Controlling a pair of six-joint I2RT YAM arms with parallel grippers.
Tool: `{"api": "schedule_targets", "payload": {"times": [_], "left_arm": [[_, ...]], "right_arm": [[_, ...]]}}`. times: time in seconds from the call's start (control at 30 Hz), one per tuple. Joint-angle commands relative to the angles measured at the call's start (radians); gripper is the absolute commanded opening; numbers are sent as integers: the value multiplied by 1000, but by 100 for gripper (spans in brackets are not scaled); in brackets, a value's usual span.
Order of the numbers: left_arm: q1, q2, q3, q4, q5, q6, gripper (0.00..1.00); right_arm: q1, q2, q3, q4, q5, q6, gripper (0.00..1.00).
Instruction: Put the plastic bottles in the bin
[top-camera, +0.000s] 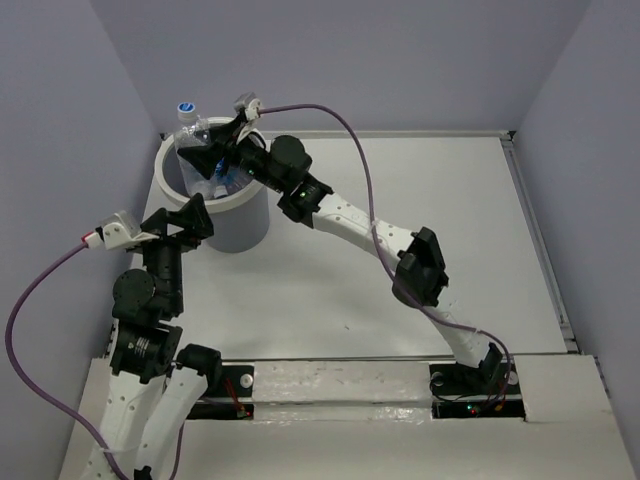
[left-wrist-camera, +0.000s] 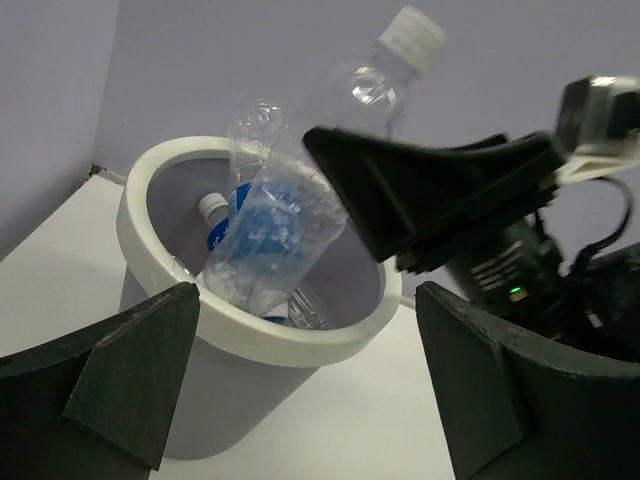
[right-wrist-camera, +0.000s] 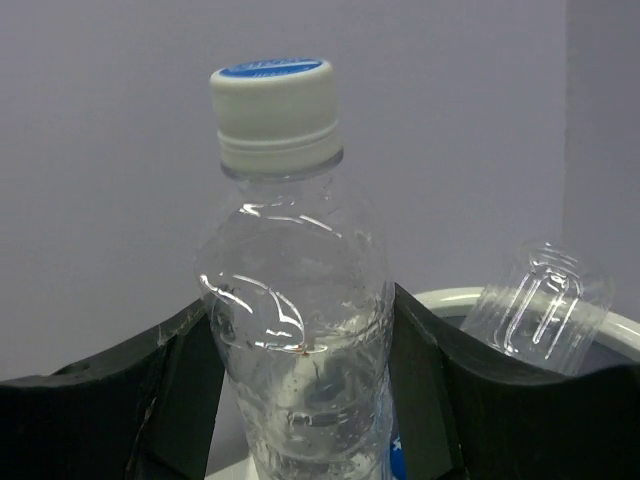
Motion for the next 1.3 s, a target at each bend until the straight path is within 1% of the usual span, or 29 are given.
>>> {"api": "schedule_targets", "payload": {"times": [0.0,0.03,0.17,0.43,0.53,0.63,0.67,0.77,0.83,1.03,1.13,1.27], "left_arm": [[-17,-53,-1,25,-78,8,99],[-19,-59,-3,23,-87,8,99],[-20,-67,-4,23,-84,2,99],[-20,-68,-7,23,-84,-6,99],[-20,-68,-12,23,-87,-4,99],[-20,-67,-10,23,-90,-1,99],[-20,-68,-10,23,-90,-3,99],[-19,-70,-14,25,-85,-3,99],[-20,-70,-14,26,-84,-3,99],[-20,-68,-14,26,-90,2,99],[-19,-67,-15,26,-90,3,99],[-19,-57,-17,30,-82,2,99]], "right_arm": [[5,33,1,106,61,-34,46],[5,22,-52,122,61,-37,46],[5,-41,-143,172,63,-67,46],[5,-64,-151,172,35,-73,46],[5,-93,-155,181,63,-128,46],[5,-106,-117,141,100,-248,45],[5,-96,-97,100,110,-326,45],[5,-90,-77,86,130,-388,45],[5,-86,-77,92,123,-382,45],[-18,20,-14,97,114,-293,44],[-29,66,4,107,124,-287,45],[-49,100,12,113,92,-181,45]]}}
